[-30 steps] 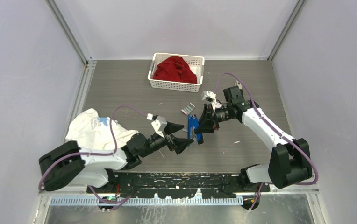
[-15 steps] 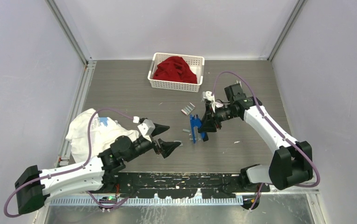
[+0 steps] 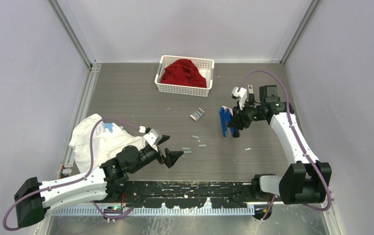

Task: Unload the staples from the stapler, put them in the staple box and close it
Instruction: Place the stapler at the center of the board, then move the staple box to the center of the board, then pick up the staple from the center of the board.

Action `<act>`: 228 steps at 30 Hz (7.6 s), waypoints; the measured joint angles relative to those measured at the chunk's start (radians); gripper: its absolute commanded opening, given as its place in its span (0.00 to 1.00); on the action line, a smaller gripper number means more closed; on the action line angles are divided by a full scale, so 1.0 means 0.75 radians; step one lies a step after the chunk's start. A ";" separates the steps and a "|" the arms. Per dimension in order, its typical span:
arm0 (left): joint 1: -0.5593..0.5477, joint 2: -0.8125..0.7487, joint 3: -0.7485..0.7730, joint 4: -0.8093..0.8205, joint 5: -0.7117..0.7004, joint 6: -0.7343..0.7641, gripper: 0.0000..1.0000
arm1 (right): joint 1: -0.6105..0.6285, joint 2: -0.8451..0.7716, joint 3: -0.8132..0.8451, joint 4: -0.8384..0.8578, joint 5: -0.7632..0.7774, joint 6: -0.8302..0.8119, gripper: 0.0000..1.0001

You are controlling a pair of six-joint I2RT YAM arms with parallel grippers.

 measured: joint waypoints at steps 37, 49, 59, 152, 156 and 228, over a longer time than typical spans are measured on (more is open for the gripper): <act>0.000 -0.016 -0.085 0.028 -0.138 0.039 0.99 | -0.638 1.172 1.043 -0.367 0.771 0.050 0.09; 0.001 -0.017 -0.093 0.038 -0.138 0.039 0.99 | -0.501 1.332 1.163 -0.416 0.949 0.130 0.45; 0.001 -0.005 -0.096 0.057 -0.123 0.028 0.99 | -0.490 1.231 1.023 -0.350 0.933 0.137 0.62; 0.438 1.841 1.533 -0.748 0.230 0.306 0.45 | -0.103 0.123 0.092 0.266 -0.446 0.187 0.78; 0.438 1.806 1.485 -0.751 0.255 0.314 0.44 | -0.103 0.123 0.092 0.257 -0.451 0.176 0.78; 0.412 0.247 -0.136 0.115 0.297 -0.260 0.99 | 0.552 0.124 -0.166 0.220 -0.030 -0.479 0.74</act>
